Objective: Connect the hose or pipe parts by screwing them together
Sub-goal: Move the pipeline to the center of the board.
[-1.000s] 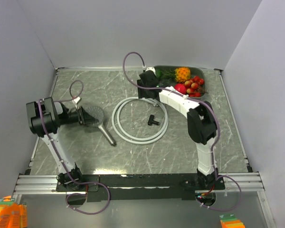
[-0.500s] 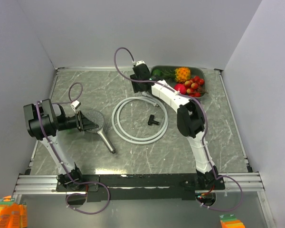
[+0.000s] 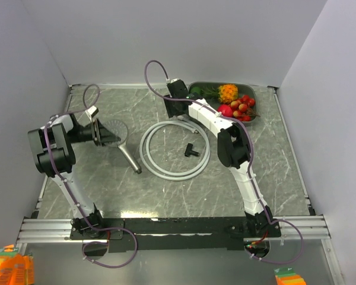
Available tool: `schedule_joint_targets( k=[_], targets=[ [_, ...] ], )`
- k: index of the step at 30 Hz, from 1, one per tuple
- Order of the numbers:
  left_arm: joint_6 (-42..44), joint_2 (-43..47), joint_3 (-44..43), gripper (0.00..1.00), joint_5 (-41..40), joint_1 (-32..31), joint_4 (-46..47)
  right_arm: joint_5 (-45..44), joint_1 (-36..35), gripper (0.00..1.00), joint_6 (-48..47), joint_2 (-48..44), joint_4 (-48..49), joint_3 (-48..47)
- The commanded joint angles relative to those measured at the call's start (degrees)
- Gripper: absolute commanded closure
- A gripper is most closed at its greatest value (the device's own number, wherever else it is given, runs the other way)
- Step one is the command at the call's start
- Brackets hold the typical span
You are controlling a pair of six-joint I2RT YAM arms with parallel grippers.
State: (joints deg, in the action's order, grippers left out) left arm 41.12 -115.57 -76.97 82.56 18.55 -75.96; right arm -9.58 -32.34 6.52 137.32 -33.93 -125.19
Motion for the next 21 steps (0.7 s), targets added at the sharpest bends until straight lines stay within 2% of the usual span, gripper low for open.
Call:
schedule_joint_targets(
  k=[1,7,9,10,11,12,13,14,15,17,19,21],
  targets=[
    [-11.1,3.9,-10.2,0.99,10.6,-1.1,-2.5,1.4,0.3,0.34,0.1,1.1,-1.2,-1.6],
    [-22.6,0.0,-25.3,0.99,2.6,-1.5,-0.6,1.8,0.1,0.35,0.9,3.4,-3.0,-4.7],
    [-43.9,2.3,-25.4,0.99,-5.8,-1.7,21.9,2.0,-0.3,0.35,1.6,3.0,-2.4,-3.9],
    [-66.9,5.8,-21.7,0.99,-10.4,-1.7,35.9,2.3,-0.4,0.35,1.8,2.6,-2.1,-3.5],
    [-76.4,13.9,-9.8,0.99,-14.1,-1.1,53.3,2.2,-0.4,0.35,2.0,2.3,-1.6,-1.7],
    [-85.5,16.2,-4.7,0.99,-16.1,-0.9,77.7,1.9,-0.6,0.35,2.0,1.0,-0.2,-0.7],
    [-92.0,16.6,-4.9,0.99,-15.3,-0.9,80.9,1.3,-0.8,0.35,2.0,0.4,0.4,0.3],
    [-89.8,14.4,-8.1,0.99,-14.5,-1.7,77.0,1.0,-0.8,0.35,2.2,0.1,0.4,1.0],
    [-86.2,13.4,-10.8,0.99,-14.4,-2.2,67.6,0.7,-0.8,0.35,2.0,-0.1,0.3,1.2],
    [-88.1,14.1,-7.7,0.99,-13.4,-2.5,71.5,-1.5,-0.7,0.34,1.4,0.4,-0.3,0.5],
    [-91.5,15.9,-0.2,0.99,-12.5,-2.6,80.2,-3.4,-0.7,0.34,1.3,0.9,-1.5,-0.7],
    [-88.9,18.1,2.4,0.99,-13.0,-2.6,78.7,-4.9,-0.6,0.35,1.8,1.7,-1.9,-1.3]
  ],
)
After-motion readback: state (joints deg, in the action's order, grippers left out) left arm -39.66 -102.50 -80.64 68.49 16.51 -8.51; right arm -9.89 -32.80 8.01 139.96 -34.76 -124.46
